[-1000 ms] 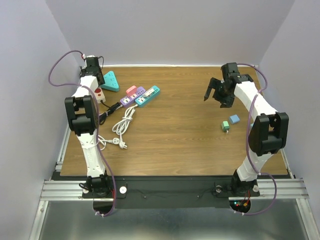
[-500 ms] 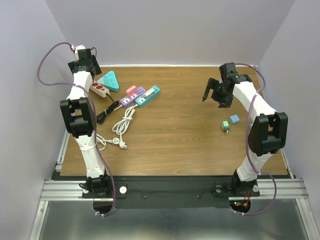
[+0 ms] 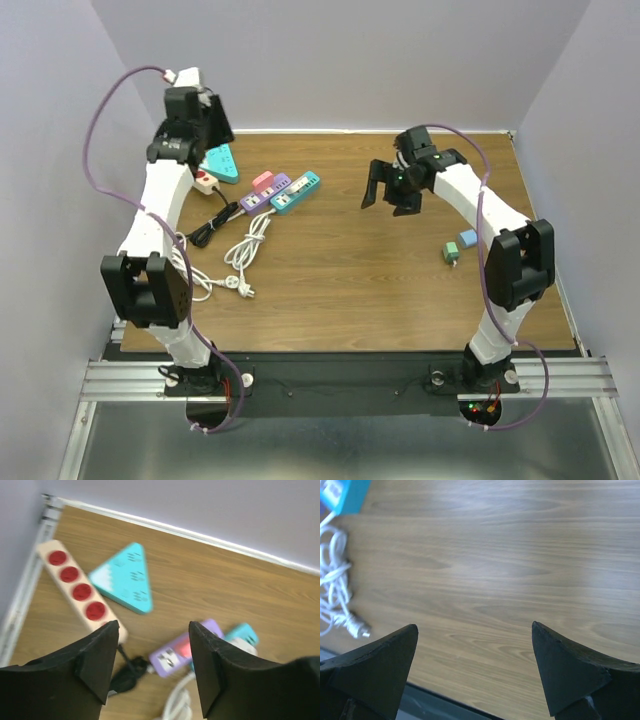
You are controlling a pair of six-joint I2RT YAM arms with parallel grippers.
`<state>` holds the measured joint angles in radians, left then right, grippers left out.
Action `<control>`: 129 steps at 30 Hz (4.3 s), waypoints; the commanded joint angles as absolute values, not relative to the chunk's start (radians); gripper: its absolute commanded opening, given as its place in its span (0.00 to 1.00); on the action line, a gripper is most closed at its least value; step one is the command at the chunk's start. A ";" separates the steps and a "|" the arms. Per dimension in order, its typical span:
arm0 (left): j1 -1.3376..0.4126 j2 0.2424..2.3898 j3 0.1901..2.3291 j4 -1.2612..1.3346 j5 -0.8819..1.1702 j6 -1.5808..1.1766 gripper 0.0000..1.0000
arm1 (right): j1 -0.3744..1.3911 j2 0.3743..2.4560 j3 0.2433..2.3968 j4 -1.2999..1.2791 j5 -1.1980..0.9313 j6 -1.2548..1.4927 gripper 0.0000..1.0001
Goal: Pull the plug off the socket
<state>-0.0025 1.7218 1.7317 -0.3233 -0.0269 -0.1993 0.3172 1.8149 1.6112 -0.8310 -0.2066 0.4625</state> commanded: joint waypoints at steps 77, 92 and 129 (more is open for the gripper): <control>-0.687 1.678 1.160 -0.222 0.101 -0.480 0.73 | 0.278 1.974 1.804 -0.769 -0.214 0.390 1.00; -0.522 1.427 1.051 -0.178 -0.032 -0.641 0.74 | 0.429 2.221 2.103 -0.746 -0.309 0.336 0.95; -0.468 1.434 0.957 -0.097 0.098 -0.623 0.70 | 0.522 2.433 2.287 -0.727 -0.127 0.336 0.11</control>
<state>-0.4736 1.4326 0.9730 -0.1551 0.0536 -0.6361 0.5106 2.4344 2.2204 -0.7582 -0.1421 0.3168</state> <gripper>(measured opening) 0.711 0.411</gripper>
